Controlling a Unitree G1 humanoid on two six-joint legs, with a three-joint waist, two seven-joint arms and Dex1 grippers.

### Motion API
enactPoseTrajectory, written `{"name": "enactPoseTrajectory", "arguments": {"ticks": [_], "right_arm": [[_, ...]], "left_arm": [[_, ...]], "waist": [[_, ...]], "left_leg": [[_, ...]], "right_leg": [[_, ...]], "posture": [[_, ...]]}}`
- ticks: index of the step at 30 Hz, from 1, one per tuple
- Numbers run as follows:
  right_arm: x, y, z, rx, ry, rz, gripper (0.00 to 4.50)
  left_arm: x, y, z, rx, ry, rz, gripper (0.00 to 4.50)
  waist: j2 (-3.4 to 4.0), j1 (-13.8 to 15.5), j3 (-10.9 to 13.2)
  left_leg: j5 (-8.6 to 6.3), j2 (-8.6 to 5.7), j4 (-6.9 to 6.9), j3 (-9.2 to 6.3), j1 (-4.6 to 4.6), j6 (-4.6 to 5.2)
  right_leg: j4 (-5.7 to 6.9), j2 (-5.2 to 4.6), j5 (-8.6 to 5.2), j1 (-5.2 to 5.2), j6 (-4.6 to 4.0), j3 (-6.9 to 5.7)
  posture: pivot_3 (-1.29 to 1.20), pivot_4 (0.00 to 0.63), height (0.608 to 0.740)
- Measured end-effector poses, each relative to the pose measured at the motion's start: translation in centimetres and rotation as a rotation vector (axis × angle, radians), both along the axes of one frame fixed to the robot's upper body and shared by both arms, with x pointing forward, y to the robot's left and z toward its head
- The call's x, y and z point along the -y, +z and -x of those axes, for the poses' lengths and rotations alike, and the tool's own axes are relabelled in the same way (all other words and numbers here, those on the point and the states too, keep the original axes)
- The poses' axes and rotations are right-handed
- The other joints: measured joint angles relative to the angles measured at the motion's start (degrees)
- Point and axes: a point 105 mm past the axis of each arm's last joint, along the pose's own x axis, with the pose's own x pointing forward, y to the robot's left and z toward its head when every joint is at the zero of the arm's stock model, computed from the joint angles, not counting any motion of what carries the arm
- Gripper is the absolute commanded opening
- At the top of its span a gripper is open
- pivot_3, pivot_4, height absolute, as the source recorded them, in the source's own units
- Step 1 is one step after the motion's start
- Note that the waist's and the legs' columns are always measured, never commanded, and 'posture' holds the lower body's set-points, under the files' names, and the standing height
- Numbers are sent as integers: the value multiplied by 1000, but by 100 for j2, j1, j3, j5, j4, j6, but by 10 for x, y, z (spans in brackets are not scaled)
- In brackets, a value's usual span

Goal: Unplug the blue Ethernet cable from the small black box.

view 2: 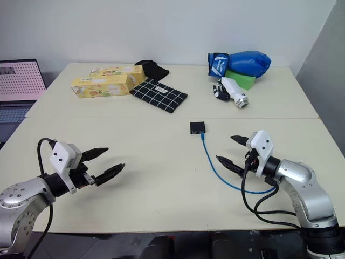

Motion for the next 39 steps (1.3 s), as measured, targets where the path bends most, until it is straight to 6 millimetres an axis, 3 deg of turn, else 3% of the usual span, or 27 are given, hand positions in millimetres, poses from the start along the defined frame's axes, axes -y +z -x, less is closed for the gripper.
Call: {"name": "enactPoseTrajectory", "arguments": {"ticks": [16,22,26,30,33,39], "right_arm": [[1,-4,-1,-9,-4,4,4469],[-10,-10,-3,-21,-19,-36,4469],[-30,-10,-16,-4,-84,-110,4469],[-50,-29,-39,-28,-203,-108,4469],[-64,-43,-60,-59,-326,-116,4469],[-77,-53,-85,-117,-472,-156,4469]], "left_arm": [[6,-5,7,-42,-29,4,4471],[8,-6,6,-74,-37,-2,4471],[22,7,1,-32,-94,2,4471],[37,23,1,6,-193,40,4471],[47,23,6,-23,-276,47,4471],[45,22,10,-58,-317,11,4471]], "waist": [[0,0,0],[0,-1,0],[0,-5,0],[1,-9,1],[3,-25,1],[3,-27,2]], "left_leg": [[0,0,0,0,0,0],[0,0,0,0,0,0],[1,-2,0,0,0,-1],[1,-3,-4,0,-2,-2],[1,-6,-4,4,-7,-2],[1,-4,-4,4,-9,-2]], "right_leg": [[0,0,0,0,0,1],[1,0,0,0,0,1],[4,1,0,-3,0,0],[5,2,0,-12,0,2],[7,11,0,-23,-1,6],[6,15,1,-25,-1,6]], "posture": [[0,150,740],[0,150,740],[0,150,740],[0,150,740],[0,150,740],[0,150,740]]}}
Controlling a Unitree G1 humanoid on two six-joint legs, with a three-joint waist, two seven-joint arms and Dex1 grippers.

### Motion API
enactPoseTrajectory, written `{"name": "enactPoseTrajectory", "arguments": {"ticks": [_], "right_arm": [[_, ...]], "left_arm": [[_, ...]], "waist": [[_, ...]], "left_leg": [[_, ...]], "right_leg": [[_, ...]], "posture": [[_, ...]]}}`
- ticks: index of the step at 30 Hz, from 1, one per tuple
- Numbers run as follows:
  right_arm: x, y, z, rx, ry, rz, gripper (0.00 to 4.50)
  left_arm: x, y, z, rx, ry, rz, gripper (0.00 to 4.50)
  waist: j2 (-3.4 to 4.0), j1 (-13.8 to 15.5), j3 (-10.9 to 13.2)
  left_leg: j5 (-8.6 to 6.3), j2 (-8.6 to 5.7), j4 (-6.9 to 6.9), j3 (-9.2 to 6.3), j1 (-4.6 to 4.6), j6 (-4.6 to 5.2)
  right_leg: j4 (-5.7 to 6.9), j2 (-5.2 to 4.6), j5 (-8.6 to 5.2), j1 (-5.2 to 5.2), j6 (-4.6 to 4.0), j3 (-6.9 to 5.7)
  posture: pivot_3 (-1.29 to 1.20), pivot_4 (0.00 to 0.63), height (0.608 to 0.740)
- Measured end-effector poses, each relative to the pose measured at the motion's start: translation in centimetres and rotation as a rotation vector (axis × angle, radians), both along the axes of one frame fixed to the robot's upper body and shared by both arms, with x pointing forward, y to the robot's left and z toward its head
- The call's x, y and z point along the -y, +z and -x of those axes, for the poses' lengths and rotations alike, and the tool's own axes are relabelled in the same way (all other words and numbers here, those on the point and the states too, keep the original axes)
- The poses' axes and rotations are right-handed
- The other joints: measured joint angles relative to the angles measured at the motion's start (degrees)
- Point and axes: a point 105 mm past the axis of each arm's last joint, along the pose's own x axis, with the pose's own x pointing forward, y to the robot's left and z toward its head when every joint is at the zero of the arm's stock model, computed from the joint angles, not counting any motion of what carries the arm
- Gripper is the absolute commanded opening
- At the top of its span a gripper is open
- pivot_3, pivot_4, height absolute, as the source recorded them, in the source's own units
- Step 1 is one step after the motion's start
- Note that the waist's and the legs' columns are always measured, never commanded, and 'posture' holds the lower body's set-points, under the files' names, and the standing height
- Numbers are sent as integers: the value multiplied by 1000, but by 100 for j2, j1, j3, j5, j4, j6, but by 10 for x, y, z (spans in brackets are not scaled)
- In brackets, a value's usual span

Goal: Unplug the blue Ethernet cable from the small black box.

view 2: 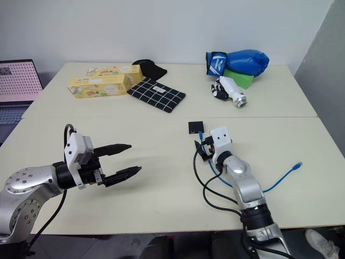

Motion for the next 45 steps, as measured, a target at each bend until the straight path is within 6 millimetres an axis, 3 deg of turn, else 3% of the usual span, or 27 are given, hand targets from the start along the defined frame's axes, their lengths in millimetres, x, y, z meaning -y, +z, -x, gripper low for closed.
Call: {"name": "enactPoseTrajectory", "arguments": {"ticks": [3,7,10,13,18,25,29,34,40,42,45], "right_arm": [[-10,-12,-7,-47,-41,2,4469],[-17,-9,-14,-27,-66,24,4469],[-20,-9,-16,-17,-70,33,4002],[-21,-9,-19,-7,-83,50,3154],[-21,-9,-21,-6,-93,60,2115],[-16,-8,-22,-2,-68,80,227],[-8,-7,-22,2,-43,110,196],[5,9,-17,84,121,222,182],[-24,61,18,451,610,427,180],[-30,68,29,526,729,470,180],[-40,62,49,594,935,527,180]], "left_arm": [[-3,-2,2,-18,-18,-42,4471],[-4,-3,3,-25,-29,-52,4471],[-4,-3,2,-20,-27,-57,4500],[-5,-3,2,-15,-22,-62,4500],[-8,-5,0,-22,-8,-59,4500],[-29,-18,-14,-38,119,-88,4500],[-29,-19,-17,-32,136,-84,4500],[-27,-21,-21,-90,162,6,4500],[-17,-10,-14,-258,82,190,4500],[-15,-11,-11,-309,62,225,4500],[-12,-9,-11,-362,28,279,4500]], "waist": [[2,-8,1],[2,-19,1],[2,-37,1],[2,-65,1],[2,-83,1],[1,-80,0],[1,-63,1],[4,-72,2],[4,-145,3],[3,-145,3],[3,-127,3]], "left_leg": [[0,-3,-1,2,0,0],[0,-1,-1,0,2,1],[0,-1,-1,0,3,1],[0,-1,-1,0,7,1],[0,0,-1,-1,9,1],[-1,-1,-1,-3,8,1],[-1,1,0,-3,6,1],[-1,-1,0,-3,-4,2],[-1,1,-1,-3,1,2],[-1,3,-1,-6,3,2],[-1,7,1,-9,0,2]], "right_leg": [[1,4,0,-2,0,0],[2,4,0,-2,0,0],[2,4,0,-2,0,1],[6,6,0,0,-1,1],[9,8,0,0,-1,1],[7,8,0,1,-1,0],[7,-1,0,1,-1,0],[3,-1,0,-5,-1,-2],[1,0,0,-3,0,-3],[1,0,0,-1,-1,-5],[2,-1,0,-2,-1,-7]], "posture": [[0,150,740],[0,150,740],[0,150,740],[0,150,740],[0,150,740],[0,150,740],[0,150,740],[0,150,740],[0,150,740],[0,150,740],[0,150,740]]}}
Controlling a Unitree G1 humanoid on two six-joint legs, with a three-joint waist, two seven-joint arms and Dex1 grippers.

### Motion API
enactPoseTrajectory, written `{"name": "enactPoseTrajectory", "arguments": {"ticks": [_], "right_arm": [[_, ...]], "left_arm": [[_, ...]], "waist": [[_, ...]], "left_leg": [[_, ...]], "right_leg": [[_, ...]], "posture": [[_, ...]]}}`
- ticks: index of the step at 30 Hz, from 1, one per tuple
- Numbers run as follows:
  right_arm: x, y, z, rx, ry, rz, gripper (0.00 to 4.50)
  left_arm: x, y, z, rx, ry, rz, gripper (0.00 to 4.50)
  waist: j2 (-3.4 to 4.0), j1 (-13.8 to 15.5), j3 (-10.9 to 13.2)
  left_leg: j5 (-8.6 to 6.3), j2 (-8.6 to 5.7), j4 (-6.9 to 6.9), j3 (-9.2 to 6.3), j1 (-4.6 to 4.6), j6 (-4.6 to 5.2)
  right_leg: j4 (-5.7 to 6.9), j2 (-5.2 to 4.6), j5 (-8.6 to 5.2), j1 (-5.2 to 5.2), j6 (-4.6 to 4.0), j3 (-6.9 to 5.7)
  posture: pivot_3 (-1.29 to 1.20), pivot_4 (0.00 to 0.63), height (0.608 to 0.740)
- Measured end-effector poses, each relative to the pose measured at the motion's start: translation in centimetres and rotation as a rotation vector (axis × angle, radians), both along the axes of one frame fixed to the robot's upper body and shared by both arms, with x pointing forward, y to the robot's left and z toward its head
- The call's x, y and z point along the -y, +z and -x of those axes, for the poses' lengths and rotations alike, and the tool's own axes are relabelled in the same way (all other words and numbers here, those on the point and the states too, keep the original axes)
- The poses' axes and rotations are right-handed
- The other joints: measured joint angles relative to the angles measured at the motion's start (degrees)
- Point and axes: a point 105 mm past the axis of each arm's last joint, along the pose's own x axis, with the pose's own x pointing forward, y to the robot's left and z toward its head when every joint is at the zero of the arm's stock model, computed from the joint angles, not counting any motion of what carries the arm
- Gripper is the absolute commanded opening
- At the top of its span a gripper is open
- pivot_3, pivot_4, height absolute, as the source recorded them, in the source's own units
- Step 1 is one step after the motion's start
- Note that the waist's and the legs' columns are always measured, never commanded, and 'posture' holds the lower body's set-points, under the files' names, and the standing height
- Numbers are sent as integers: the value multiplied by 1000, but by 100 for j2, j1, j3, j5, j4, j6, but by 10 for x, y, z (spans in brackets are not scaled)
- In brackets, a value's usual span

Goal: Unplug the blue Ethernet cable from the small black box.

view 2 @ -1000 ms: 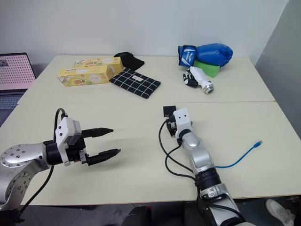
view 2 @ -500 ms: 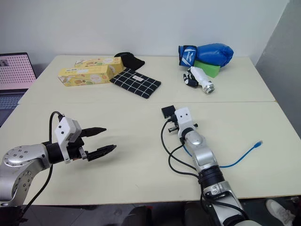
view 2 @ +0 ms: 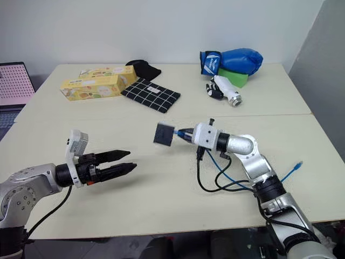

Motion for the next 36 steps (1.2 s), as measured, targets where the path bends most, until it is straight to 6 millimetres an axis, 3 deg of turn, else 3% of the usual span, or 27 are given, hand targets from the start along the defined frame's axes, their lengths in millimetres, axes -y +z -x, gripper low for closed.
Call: {"name": "enactPoseTrajectory", "arguments": {"ticks": [5,14,17,32,34,36], "right_arm": [[-10,6,21,97,199,66,179],[-22,24,36,139,291,43,179],[-24,27,38,140,300,39,163],[-25,29,36,185,287,48,162],[-25,29,36,213,285,54,162],[-25,28,36,242,289,60,862]], "left_arm": [[14,5,2,-27,-51,94,4500],[30,4,12,-43,-115,133,4500],[33,5,13,-46,-125,158,4037],[39,10,18,-57,-181,207,825],[39,10,18,-58,-182,206,782],[39,9,18,-59,-185,204,782]], "waist": [[0,9,0],[0,35,0],[0,41,0],[0,41,0],[0,41,0],[0,40,0]], "left_leg": [[1,3,7,1,-2,-1],[1,6,6,-5,-1,-2],[1,6,6,-5,-1,-2],[1,2,6,-4,-1,-2],[1,2,6,-4,-1,-2],[1,1,5,-4,-1,-2]], "right_leg": [[1,-21,0,3,1,3],[2,-25,0,3,0,0],[2,-25,0,2,0,0],[1,-25,0,2,0,0],[1,-25,0,2,0,0],[0,-25,0,2,0,1]], "posture": [[0,150,740],[0,150,740],[0,150,740],[0,150,740],[0,150,740],[0,150,740]]}}
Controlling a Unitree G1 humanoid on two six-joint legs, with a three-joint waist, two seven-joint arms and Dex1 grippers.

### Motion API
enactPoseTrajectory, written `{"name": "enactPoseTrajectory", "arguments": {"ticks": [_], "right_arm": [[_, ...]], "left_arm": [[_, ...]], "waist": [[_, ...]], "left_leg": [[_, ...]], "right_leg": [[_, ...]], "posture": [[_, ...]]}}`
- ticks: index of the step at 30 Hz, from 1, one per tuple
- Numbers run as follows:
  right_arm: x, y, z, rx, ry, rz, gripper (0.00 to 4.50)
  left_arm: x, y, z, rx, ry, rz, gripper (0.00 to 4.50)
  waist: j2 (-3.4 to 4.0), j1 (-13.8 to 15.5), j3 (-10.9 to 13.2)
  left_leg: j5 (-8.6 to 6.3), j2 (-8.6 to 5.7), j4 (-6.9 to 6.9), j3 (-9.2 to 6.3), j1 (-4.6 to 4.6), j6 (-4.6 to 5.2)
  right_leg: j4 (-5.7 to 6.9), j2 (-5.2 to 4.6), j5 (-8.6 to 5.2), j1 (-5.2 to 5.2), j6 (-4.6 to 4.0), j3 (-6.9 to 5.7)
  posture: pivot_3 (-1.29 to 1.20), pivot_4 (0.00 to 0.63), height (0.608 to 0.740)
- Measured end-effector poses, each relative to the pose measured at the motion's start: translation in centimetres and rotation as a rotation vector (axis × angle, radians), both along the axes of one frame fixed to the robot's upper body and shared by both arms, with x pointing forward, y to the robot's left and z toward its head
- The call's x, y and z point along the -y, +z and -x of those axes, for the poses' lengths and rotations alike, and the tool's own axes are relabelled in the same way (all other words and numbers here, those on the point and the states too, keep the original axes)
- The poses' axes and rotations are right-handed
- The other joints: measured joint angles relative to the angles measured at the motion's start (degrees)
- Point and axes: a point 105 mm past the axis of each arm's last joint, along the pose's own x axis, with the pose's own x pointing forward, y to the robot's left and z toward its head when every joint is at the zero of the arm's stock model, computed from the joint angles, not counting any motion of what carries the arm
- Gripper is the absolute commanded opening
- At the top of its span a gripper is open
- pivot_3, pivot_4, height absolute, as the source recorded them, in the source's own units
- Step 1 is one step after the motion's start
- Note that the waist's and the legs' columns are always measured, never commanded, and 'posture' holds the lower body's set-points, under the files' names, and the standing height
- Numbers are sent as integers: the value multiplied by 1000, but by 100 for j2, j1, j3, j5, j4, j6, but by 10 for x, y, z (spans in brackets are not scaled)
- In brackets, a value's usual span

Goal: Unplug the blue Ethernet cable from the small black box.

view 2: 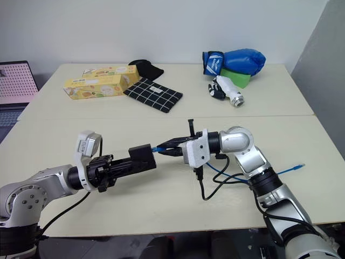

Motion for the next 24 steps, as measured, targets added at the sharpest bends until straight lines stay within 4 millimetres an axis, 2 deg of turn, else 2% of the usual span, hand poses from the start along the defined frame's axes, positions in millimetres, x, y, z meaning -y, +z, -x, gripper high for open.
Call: {"name": "enactPoseTrajectory", "arguments": {"ticks": [1,6,9,11,14,18,24], "right_arm": [[0,0,1,19,7,1,988],[0,3,8,64,40,13,2258],[7,7,13,7,36,33,3048],[11,7,17,-119,14,30,3463],[10,8,19,-386,-33,-10,3512],[6,16,10,-739,-127,-123,3512],[11,-2,11,-1028,-201,-97,3512]], "left_arm": [[0,-1,-1,0,4,-7,782],[-6,-10,-7,7,39,-52,782],[-4,-11,-9,76,20,-85,782],[-1,-13,-8,132,-12,-117,782],[4,-14,-7,212,-63,-141,782],[11,-16,-2,298,-152,-171,782],[11,-15,-2,307,-192,-154,782]], "waist": [[0,0,0],[0,3,0],[0,27,0],[0,65,0],[0,95,0],[0,103,0],[1,102,0]], "left_leg": [[0,0,0,0,0,0],[0,0,-1,0,0,0],[0,0,0,-1,-1,0],[0,0,0,0,-3,0],[0,3,0,1,-2,0],[0,1,-1,-3,-3,0],[-1,-7,-2,-1,-10,3]], "right_leg": [[0,0,0,0,0,0],[-1,1,0,0,0,0],[-3,0,0,2,0,-1],[-4,-1,0,1,0,1],[-1,-3,0,0,-1,3],[-2,0,-2,-1,-4,1],[-6,2,-2,-4,-3,-3]], "posture": [[0,150,740],[0,150,740],[0,150,740],[0,150,740],[0,150,740],[0,150,740],[0,150,740]]}}
